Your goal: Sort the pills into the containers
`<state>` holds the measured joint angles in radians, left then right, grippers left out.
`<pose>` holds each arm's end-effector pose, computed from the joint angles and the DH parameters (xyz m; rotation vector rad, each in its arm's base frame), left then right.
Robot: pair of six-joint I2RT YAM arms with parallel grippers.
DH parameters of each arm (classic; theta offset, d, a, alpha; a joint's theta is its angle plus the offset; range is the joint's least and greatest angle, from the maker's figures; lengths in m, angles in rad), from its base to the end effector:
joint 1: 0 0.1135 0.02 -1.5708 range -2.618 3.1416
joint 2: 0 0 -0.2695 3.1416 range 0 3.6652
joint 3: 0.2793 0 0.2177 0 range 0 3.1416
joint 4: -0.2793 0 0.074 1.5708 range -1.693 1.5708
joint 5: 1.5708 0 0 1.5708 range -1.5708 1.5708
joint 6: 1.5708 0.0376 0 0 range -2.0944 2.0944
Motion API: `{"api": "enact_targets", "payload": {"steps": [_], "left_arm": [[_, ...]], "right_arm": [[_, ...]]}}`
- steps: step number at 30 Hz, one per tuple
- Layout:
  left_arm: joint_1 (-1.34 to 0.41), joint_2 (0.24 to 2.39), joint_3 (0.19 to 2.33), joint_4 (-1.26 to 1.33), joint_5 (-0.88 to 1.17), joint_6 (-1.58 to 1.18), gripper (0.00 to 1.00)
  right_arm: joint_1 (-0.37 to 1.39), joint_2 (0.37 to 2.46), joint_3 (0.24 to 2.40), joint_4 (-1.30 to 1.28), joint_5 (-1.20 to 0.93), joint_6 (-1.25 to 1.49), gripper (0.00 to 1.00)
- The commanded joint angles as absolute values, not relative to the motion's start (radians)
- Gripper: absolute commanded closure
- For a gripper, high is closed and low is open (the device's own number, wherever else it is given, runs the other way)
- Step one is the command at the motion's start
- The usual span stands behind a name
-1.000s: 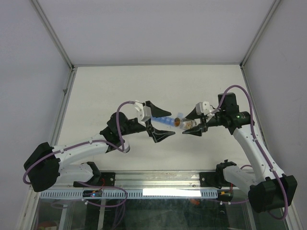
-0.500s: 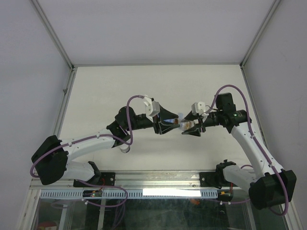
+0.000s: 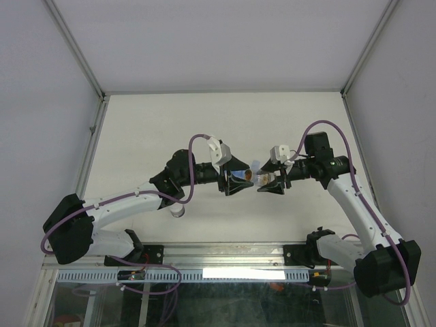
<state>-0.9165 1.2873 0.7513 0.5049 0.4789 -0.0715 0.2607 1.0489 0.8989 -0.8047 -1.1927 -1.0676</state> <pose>0.1460 -0.2188 0.3136 1.0492 1.3662 -1.1308 0.1382 0.0730 0.3035 -1.5395 1.2809 0.9776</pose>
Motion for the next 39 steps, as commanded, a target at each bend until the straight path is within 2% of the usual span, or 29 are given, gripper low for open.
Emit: {"api": "enact_targets", "payload": {"steps": [1, 4, 10, 12, 14, 17, 19, 25, 29, 33, 35, 37, 39], "left_arm": [[-0.919, 1.245, 0.784, 0.504, 0.469, -0.047, 0.52], [-0.919, 1.254, 0.797, 0.499, 0.47, -0.055, 0.56], [-0.92, 1.267, 0.807, 0.503, 0.471, -0.089, 0.56], [-0.92, 1.269, 0.807, 0.507, 0.465, -0.109, 0.59], [-0.919, 1.274, 0.81, 0.513, 0.458, -0.141, 0.69], [-0.919, 1.279, 0.804, 0.54, 0.405, -0.237, 0.91], [-0.921, 1.275, 0.775, 0.579, 0.332, -0.355, 1.0], [-0.96, 1.238, 0.702, 0.56, -0.021, -0.644, 1.0], [-0.967, 1.241, 0.722, 0.498, -0.095, -0.736, 1.0], [-0.966, 1.229, 0.736, 0.474, -0.07, -0.732, 0.4], [-0.966, 1.204, 0.726, 0.476, -0.07, -0.707, 0.18], [-0.966, 1.161, 0.703, 0.486, -0.079, -0.675, 0.05], [-0.966, 1.113, 0.654, 0.517, -0.096, -0.644, 0.01]], "right_arm": [[0.266, 1.051, 0.911, -0.761, -1.213, -1.054, 1.0], [0.267, 1.051, 0.908, -0.757, -1.21, -1.05, 1.0], [0.269, 1.057, 0.904, -0.75, -1.2, -1.043, 1.0], [0.27, 1.06, 0.901, -0.746, -1.198, -1.039, 1.0], [0.271, 1.062, 0.901, -0.74, -1.191, -1.035, 1.0], [0.273, 1.07, 0.898, -0.726, -1.17, -1.021, 1.0], [0.273, 1.072, 0.893, -0.702, -1.145, -0.991, 1.0], [0.275, 1.073, 0.869, -0.553, -1.036, -0.827, 1.0], [0.284, 1.085, 0.866, -0.517, -1.017, -0.775, 1.0], [0.284, 1.094, 0.876, -0.517, -1.042, -0.741, 1.0], [0.284, 1.094, 0.88, -0.516, -1.069, -0.729, 1.0], [0.283, 1.092, 0.883, -0.518, -1.084, -0.722, 1.0], [0.283, 1.094, 0.883, -0.517, -1.097, -0.717, 1.0]]}}
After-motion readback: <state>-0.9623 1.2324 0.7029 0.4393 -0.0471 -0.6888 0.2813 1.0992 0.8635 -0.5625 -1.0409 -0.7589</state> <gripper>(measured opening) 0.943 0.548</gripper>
